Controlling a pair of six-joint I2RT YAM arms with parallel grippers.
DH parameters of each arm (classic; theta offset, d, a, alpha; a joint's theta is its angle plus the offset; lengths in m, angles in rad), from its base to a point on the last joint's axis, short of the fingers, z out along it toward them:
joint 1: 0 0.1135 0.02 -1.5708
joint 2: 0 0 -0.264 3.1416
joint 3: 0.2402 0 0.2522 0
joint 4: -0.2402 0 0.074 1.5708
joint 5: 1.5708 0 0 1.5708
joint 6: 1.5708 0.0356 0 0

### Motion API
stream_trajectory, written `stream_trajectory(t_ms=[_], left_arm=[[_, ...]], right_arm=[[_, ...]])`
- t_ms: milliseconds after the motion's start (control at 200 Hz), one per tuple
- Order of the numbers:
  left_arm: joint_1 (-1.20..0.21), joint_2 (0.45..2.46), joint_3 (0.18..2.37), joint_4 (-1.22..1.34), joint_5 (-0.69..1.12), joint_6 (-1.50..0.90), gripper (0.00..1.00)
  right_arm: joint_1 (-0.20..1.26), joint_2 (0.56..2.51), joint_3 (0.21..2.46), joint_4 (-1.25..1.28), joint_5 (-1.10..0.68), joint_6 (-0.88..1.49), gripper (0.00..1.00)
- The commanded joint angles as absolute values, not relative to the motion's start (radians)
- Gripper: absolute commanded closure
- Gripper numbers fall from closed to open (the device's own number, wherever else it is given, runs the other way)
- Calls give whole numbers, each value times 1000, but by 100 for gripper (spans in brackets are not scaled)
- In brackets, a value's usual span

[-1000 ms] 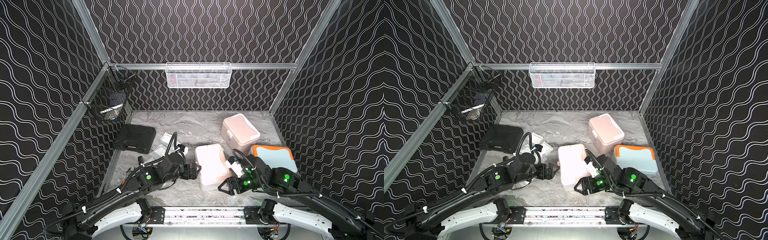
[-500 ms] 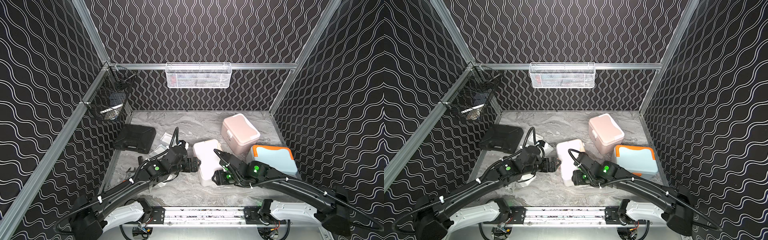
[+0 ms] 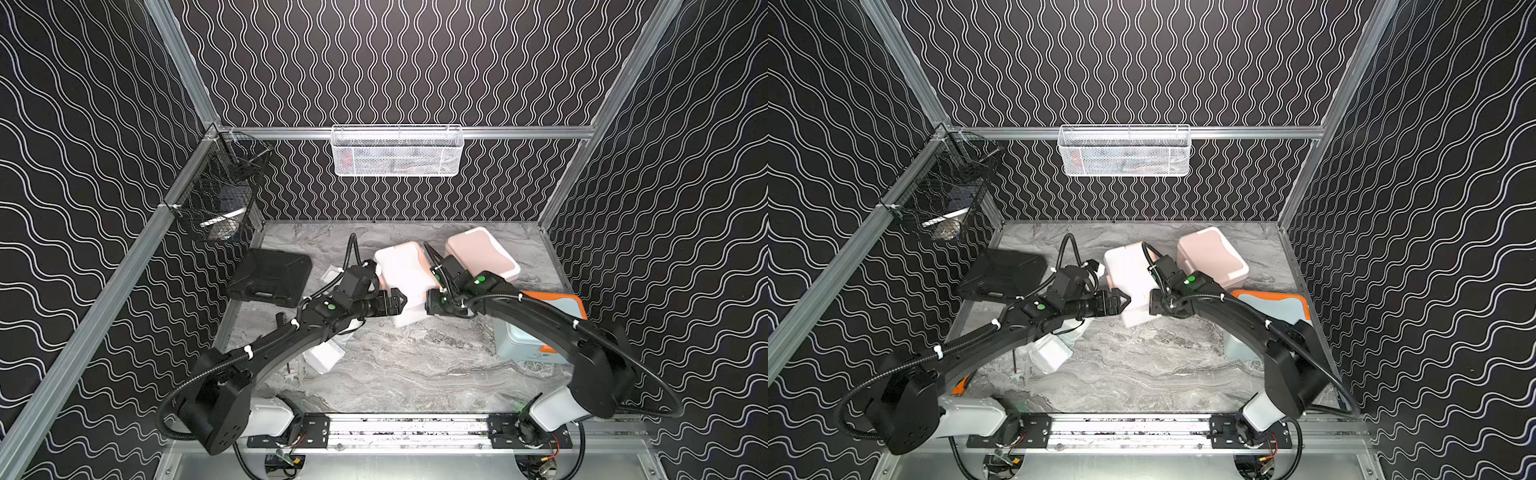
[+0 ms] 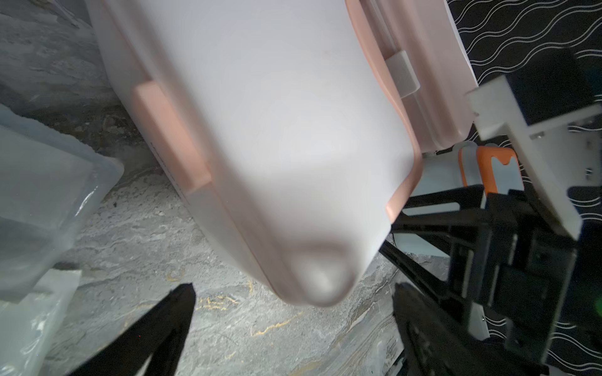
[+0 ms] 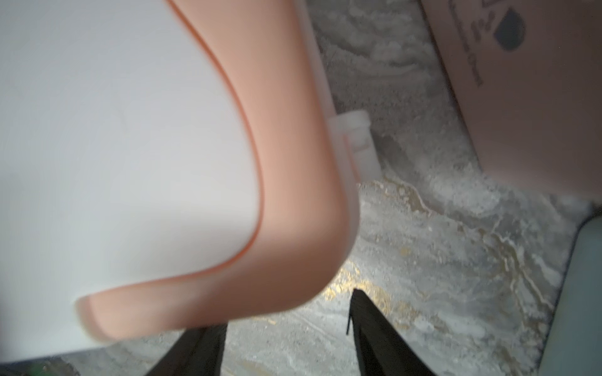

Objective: Open first aid kits and take out gauze
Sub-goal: Move the first aid kit to the center of the board.

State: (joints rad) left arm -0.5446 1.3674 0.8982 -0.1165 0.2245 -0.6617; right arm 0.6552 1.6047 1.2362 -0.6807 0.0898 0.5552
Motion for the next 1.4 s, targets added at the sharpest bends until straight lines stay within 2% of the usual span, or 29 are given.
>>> stream_trajectory(t_ms=[0,220,415,490,896,1056,1186,1396], left_arm=[[-534,1416,934,-22,259,-629,1],[-531,1554,1015,33,281,-624,1],[-531,1651,1093,69,288,-642,1],[-531,1688,1121,88,293,-653,1],[-570,1831,1242,191,263,-736,1],[-571,1904,1316,213,227,-749,1],[-571,1955,1378,212,237,-758,1],[-578,1885,1315,240,239,-775,1]], right_arm=[[619,1658,1285,-653,101,507,38],[510,1764,1386,-643,73,476,33],[460,1725,1356,-642,101,474,26],[397,1714,1335,-636,100,473,25],[229,1800,1407,-592,42,455,24],[222,1798,1425,-592,9,454,22],[249,1725,1358,-594,40,467,18],[340,1542,1182,-636,143,515,11]])
